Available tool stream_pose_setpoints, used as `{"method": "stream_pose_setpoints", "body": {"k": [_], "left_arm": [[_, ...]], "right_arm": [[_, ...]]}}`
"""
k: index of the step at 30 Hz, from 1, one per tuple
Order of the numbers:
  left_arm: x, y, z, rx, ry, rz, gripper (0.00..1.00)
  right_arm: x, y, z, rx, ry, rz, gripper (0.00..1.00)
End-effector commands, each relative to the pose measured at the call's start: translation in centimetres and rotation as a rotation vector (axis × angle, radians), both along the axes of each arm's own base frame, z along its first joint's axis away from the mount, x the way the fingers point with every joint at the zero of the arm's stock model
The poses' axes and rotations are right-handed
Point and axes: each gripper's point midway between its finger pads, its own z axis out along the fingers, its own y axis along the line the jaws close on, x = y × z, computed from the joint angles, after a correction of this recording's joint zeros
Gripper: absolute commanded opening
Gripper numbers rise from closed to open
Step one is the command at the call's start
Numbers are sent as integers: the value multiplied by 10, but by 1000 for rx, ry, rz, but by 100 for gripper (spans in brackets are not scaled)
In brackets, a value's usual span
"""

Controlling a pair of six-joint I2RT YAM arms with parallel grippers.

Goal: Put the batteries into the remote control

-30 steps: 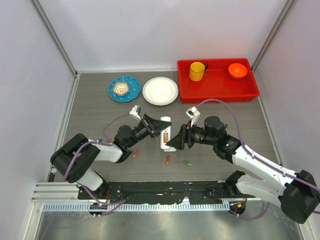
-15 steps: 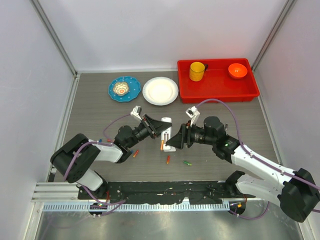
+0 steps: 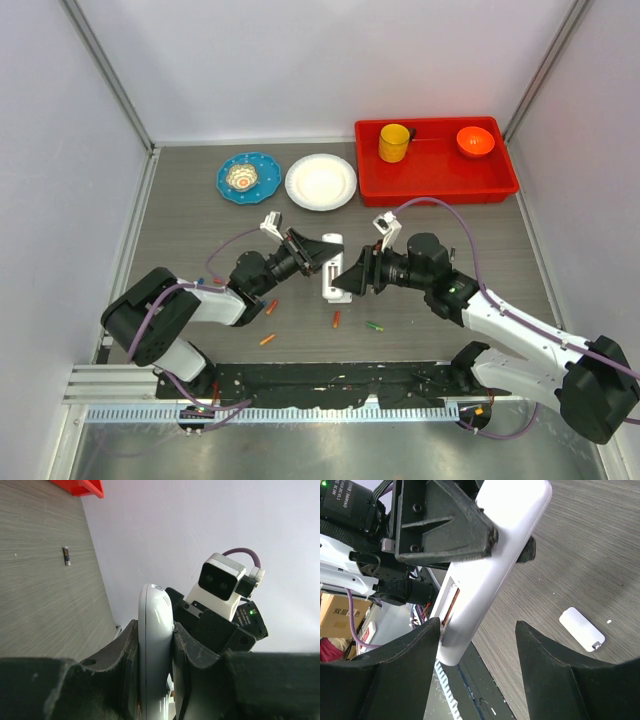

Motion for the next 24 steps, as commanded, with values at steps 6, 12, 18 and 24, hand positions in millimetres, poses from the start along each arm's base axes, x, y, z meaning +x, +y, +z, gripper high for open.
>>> {"method": "stream_pose_setpoints", "body": {"k": [6, 12, 18, 24], "left_arm": [[44, 28, 18, 36, -120, 134, 0], [58, 48, 14, 110, -129, 195, 0], [52, 80, 13, 166, -101, 255, 0], [30, 89, 8, 214, -78, 232, 0]], "right_arm": [[1, -7, 49, 42, -112, -27, 71], [11, -34, 45, -44, -133, -180, 71], [34, -58, -15, -186, -37, -371, 67], [40, -70, -67, -385, 52, -399, 57]]}}
